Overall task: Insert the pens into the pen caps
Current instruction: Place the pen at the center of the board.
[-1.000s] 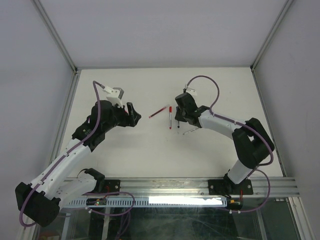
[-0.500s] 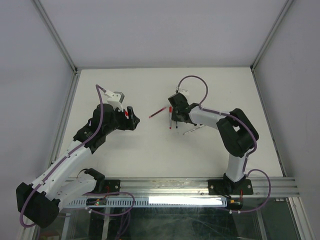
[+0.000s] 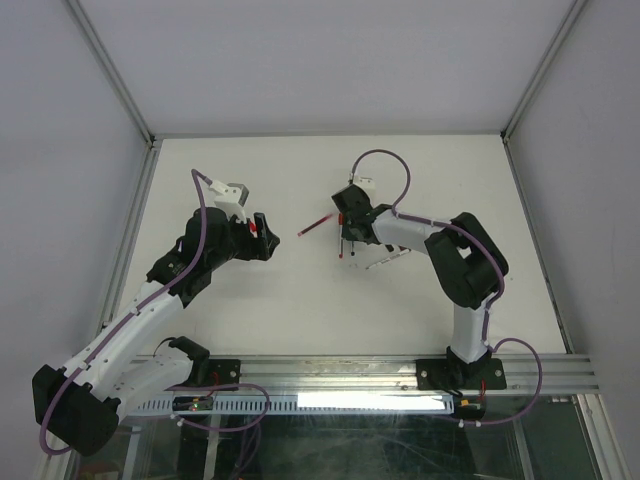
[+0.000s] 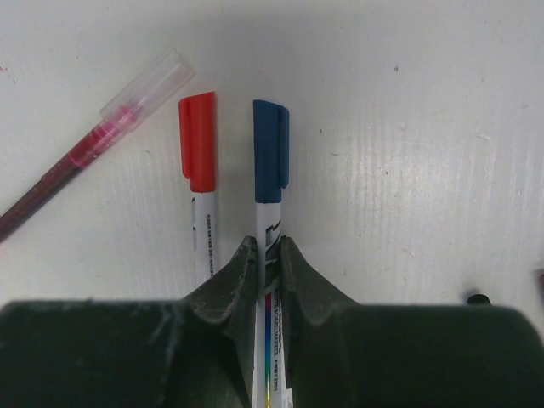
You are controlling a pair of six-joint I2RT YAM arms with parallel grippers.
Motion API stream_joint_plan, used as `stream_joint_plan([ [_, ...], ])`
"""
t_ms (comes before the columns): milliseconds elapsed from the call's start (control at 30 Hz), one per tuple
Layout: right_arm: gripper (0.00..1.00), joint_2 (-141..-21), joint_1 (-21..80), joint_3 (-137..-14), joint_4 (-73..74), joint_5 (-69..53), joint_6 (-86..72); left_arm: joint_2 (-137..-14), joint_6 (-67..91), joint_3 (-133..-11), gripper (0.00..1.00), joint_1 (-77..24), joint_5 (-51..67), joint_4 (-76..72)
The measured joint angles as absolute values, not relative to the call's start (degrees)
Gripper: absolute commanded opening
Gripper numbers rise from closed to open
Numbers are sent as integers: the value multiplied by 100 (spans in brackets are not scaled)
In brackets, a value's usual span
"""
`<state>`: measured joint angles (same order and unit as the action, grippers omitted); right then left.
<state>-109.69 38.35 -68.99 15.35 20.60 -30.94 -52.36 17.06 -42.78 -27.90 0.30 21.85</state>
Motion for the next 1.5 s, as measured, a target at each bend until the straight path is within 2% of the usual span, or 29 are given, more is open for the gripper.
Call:
stream_joint_plan([
  [200,18,-10969,3835,-6899,1533,2056,-3085,-5238,1704,-4278,72,-2764,30,2180],
  [533,24,-10945,3835,-6886,1531,1992,-3030,-5251,1704,-4278,72,-2762,34,2143],
  [867,26,-10639,3835,-6838,1785,1798,-3004,-5251,1702,-4278,72,-2689,40,2143],
  [1200,27,-9006,3835,-6449,1594,1592,-2517,-5393,1680,-4278,71,-2689,56,2143],
  [1500,28,-7332,3835,-5137,1363,834,-2206,-5782,1341,-4311,69,-2689,191,2152],
])
